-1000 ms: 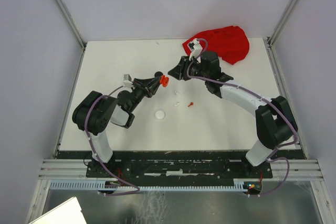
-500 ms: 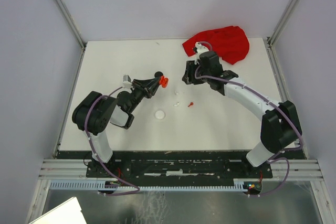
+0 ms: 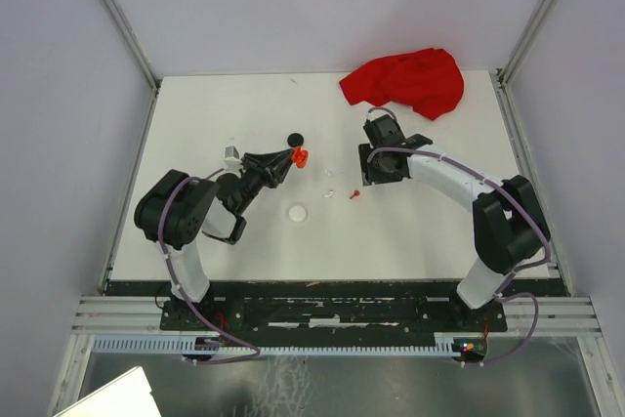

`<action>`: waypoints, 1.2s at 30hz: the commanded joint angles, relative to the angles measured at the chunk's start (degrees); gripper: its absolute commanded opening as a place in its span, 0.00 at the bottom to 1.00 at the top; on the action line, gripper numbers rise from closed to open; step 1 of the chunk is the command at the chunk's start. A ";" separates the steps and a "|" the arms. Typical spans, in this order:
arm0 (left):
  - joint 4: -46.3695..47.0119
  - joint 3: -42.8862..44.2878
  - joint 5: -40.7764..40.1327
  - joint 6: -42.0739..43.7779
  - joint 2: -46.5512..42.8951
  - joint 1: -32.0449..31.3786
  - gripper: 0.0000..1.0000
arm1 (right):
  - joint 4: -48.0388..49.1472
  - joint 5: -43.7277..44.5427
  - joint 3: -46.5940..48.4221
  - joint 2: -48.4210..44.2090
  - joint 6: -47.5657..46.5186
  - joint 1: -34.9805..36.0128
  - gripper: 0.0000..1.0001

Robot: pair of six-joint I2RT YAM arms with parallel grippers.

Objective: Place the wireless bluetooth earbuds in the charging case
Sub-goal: Pick up the earbud from the center of the board.

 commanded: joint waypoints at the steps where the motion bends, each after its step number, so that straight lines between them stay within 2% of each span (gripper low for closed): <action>1: 11.56 -0.45 0.86 -2.57 0.79 0.45 0.03 | -3.06 5.51 -1.52 1.68 -0.92 0.70 0.59; 24: 11.90 -1.52 1.99 -2.75 0.26 1.76 0.03 | -0.27 7.76 2.12 11.96 -2.07 3.94 0.61; 36: 11.96 -1.12 2.18 -2.67 1.34 2.20 0.03 | 0.59 8.05 8.22 16.92 -2.64 3.85 0.62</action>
